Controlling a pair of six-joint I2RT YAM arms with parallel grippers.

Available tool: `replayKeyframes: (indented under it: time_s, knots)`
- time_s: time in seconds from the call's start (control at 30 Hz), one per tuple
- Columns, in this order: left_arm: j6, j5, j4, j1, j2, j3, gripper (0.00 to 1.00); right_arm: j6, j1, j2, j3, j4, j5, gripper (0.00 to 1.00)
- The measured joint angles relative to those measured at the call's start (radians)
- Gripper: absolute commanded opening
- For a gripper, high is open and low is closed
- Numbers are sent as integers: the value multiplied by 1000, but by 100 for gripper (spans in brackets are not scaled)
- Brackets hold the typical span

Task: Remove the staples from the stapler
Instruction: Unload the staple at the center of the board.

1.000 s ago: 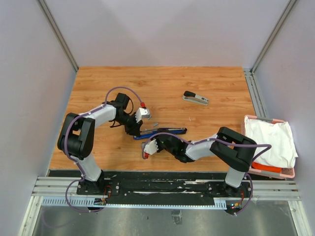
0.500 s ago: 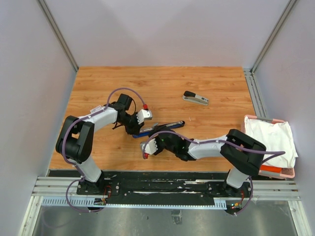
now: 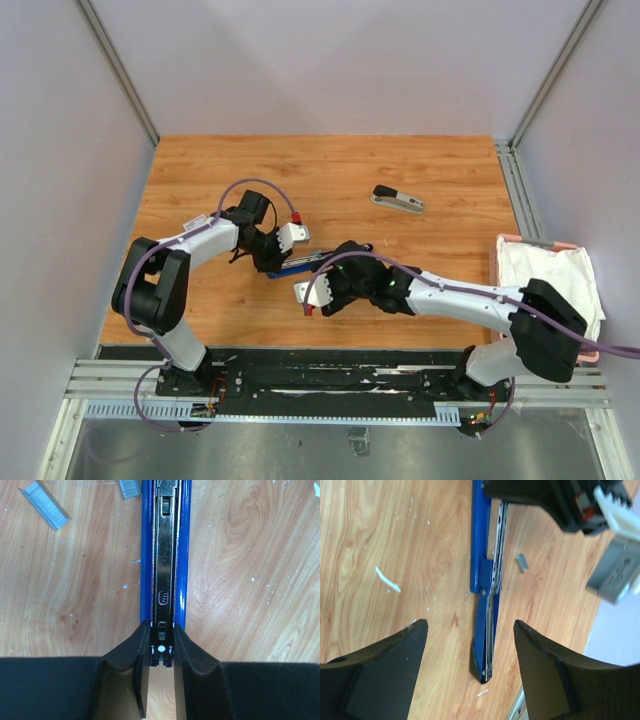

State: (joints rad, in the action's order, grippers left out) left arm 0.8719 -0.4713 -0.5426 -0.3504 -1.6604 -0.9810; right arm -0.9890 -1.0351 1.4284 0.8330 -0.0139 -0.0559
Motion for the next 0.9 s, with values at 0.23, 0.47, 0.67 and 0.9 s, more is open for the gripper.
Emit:
replayKeyframes:
  time_s: [0.23, 0.47, 0.67, 0.9]
  knots:
    - [-1, 39, 10, 0, 3, 0, 43, 56, 151, -93, 0, -97, -80, 72]
    - [-1, 85, 22, 0, 3, 0, 51, 129, 290, -129, 16, -116, -128, 72]
    - [8, 85, 23, 0, 3, 0, 39, 182, 348, -115, 32, -122, -180, 72]
    - [66, 49, -14, -5, 3, -1, 26, 245, 437, -95, 87, -139, -244, 72]
